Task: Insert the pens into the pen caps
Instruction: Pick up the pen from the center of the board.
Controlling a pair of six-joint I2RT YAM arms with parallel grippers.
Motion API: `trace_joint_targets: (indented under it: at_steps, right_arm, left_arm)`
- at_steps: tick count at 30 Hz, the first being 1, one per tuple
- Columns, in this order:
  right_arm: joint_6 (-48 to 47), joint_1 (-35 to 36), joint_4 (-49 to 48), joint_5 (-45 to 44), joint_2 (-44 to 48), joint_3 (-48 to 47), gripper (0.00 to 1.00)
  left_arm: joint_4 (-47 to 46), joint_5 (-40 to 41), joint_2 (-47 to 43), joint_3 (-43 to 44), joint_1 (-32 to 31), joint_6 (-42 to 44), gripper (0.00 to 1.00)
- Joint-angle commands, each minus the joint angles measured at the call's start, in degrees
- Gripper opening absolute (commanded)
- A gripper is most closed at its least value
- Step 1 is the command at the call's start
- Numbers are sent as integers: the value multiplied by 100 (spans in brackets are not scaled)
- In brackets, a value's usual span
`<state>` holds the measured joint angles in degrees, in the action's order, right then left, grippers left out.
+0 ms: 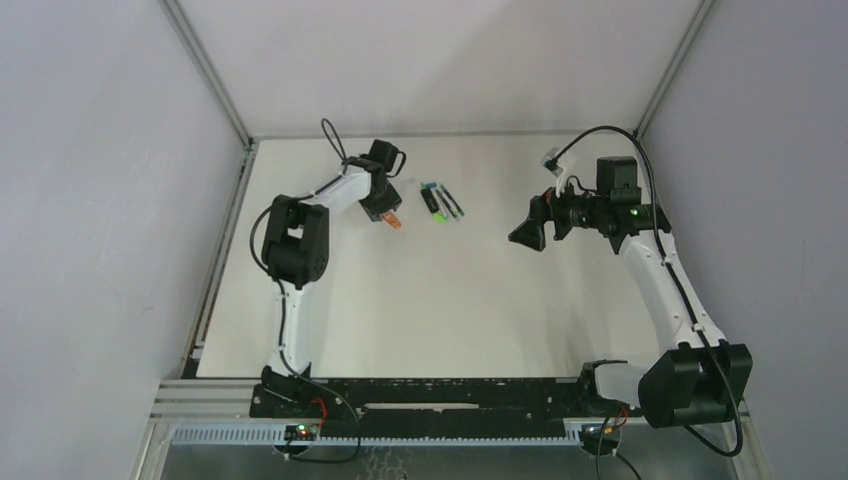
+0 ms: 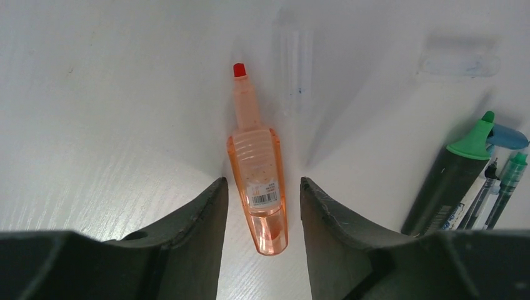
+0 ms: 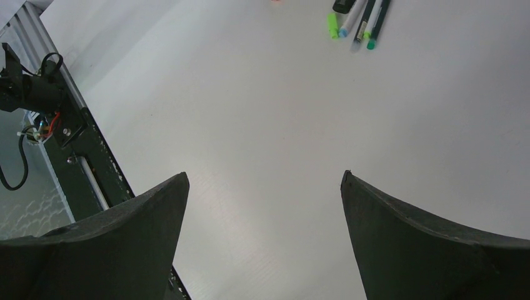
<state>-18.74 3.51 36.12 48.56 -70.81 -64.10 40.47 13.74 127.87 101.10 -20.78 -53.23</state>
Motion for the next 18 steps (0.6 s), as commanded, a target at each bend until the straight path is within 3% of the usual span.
trace_joint_targets:
  at_steps: [1,11,18]
  right_arm:
    - [55,-21,-146,66,213,-6,99]
    - [97,-52,-117,264,236,-6,100]
    - [108,94,-93,366,167,-2,100]
  left_arm:
    - [185,-120,141,176,-23,-105,49]
    - [319,36,-225,-307,-57,179,40]
    - [280,140,-874,-1497,-282,426,32]
